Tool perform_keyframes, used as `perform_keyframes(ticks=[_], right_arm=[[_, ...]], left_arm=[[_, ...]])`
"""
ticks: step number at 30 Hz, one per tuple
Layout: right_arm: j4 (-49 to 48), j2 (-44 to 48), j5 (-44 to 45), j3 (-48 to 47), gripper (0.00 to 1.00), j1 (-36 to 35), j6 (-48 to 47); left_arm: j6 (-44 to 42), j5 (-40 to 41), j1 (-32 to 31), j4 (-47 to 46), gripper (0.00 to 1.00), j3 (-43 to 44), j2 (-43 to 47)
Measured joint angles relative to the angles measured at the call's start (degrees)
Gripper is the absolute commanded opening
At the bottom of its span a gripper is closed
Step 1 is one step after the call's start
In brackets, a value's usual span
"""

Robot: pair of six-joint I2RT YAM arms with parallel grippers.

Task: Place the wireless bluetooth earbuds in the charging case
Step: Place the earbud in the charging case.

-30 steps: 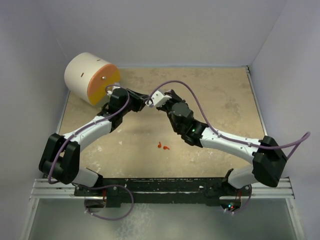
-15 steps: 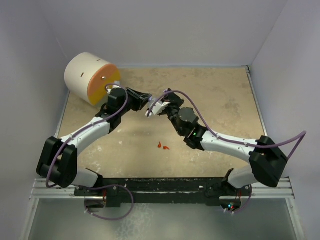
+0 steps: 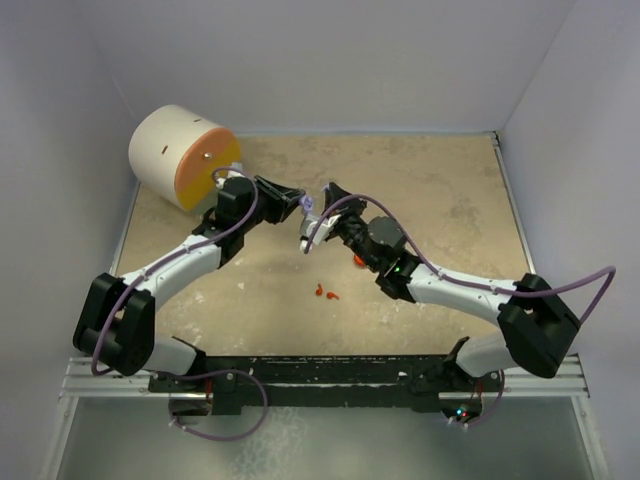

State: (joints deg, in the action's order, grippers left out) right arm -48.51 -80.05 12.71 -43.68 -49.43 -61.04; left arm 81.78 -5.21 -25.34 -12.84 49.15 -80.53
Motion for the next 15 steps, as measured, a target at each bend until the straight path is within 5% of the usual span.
perform_keyframes(ticks=[15], right_arm=[[-2.97, -2.19, -6.38, 0.76, 0.00, 1.38, -3.93]], left_arm=[[-2.95, 1.49, -0.35, -0.22, 0.00, -0.02, 1.05]])
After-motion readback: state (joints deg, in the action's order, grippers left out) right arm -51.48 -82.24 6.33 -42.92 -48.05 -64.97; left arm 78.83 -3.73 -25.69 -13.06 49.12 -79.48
